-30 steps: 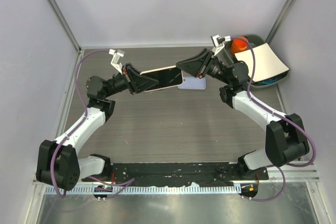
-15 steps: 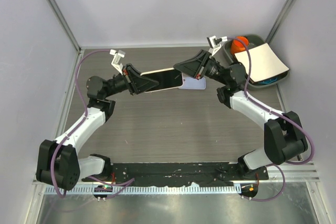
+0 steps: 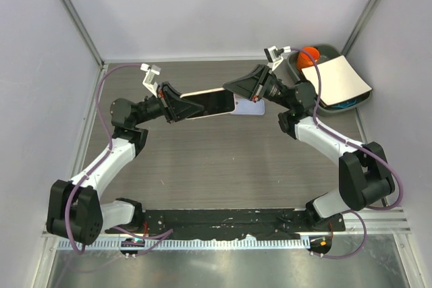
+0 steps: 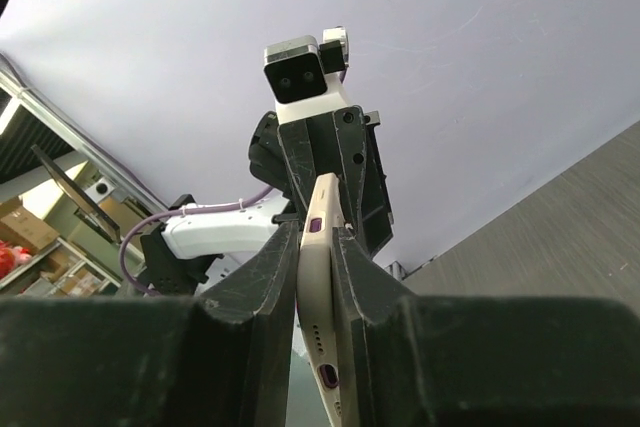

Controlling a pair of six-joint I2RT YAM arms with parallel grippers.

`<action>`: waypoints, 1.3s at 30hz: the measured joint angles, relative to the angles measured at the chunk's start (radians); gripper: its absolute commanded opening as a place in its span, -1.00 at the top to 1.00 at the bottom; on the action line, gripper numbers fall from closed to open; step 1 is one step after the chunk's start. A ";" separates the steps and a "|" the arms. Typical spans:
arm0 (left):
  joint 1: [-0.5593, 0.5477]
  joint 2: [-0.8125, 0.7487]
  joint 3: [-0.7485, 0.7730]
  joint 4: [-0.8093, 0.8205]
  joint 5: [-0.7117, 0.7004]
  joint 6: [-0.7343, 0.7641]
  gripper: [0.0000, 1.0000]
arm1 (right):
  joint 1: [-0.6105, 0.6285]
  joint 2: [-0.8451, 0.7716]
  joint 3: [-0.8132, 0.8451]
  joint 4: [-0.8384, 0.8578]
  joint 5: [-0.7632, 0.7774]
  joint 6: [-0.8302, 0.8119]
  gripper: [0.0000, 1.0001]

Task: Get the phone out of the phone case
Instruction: Remove the phone case from the phone.

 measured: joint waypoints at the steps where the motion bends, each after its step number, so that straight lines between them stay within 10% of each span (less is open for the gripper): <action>1: 0.000 0.000 0.000 0.002 0.002 0.004 0.99 | 0.000 0.002 0.000 0.005 0.000 0.016 0.52; 39: -0.002 0.000 -0.008 0.017 0.035 0.022 1.00 | 0.026 0.005 -0.001 0.042 0.038 0.095 0.33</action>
